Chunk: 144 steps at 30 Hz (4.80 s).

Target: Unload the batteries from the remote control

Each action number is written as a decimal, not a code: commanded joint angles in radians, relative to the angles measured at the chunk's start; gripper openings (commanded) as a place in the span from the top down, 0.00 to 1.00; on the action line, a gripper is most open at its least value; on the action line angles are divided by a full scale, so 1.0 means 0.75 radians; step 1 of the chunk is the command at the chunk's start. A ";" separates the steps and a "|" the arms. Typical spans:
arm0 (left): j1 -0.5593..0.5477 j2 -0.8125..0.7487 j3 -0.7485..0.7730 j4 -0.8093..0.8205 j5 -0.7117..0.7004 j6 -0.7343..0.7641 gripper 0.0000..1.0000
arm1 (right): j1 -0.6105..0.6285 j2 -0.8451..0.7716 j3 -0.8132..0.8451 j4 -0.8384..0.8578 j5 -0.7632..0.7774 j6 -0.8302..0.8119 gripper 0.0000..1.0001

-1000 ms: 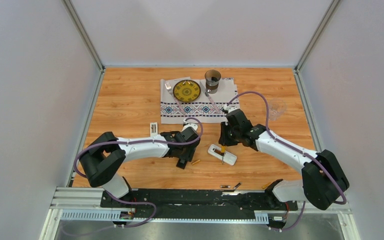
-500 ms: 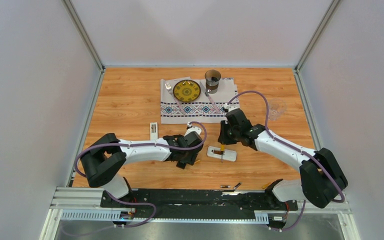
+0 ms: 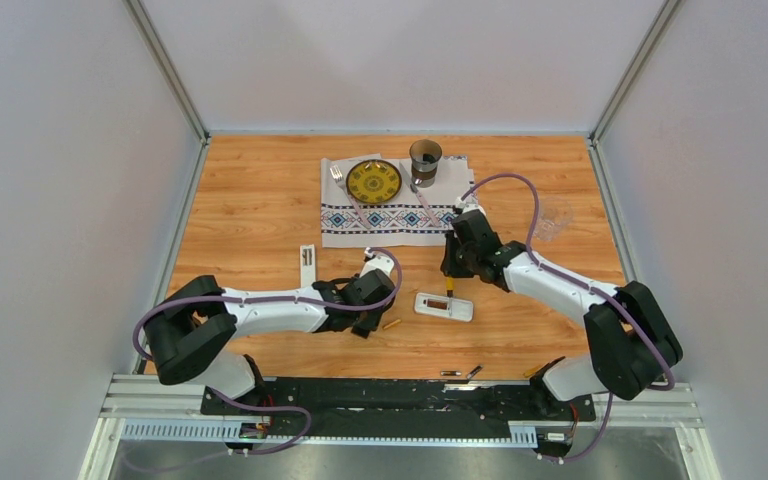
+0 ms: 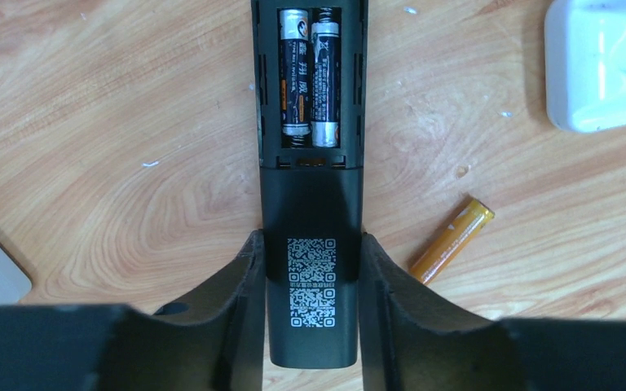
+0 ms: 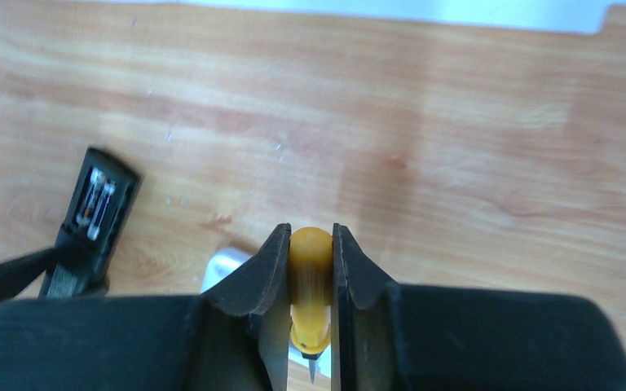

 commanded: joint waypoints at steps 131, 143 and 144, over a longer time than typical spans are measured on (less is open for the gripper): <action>-0.394 0.130 0.185 -0.179 0.126 0.165 0.46 | -0.098 -0.575 -0.286 0.234 -0.208 0.084 1.00; -0.329 -0.251 0.361 -0.110 0.066 0.224 0.22 | -0.098 -0.731 -0.145 0.205 -0.420 0.094 1.00; -0.296 -0.275 0.353 -0.069 0.111 0.216 0.22 | -0.098 -0.737 -0.138 0.234 -0.445 0.104 1.00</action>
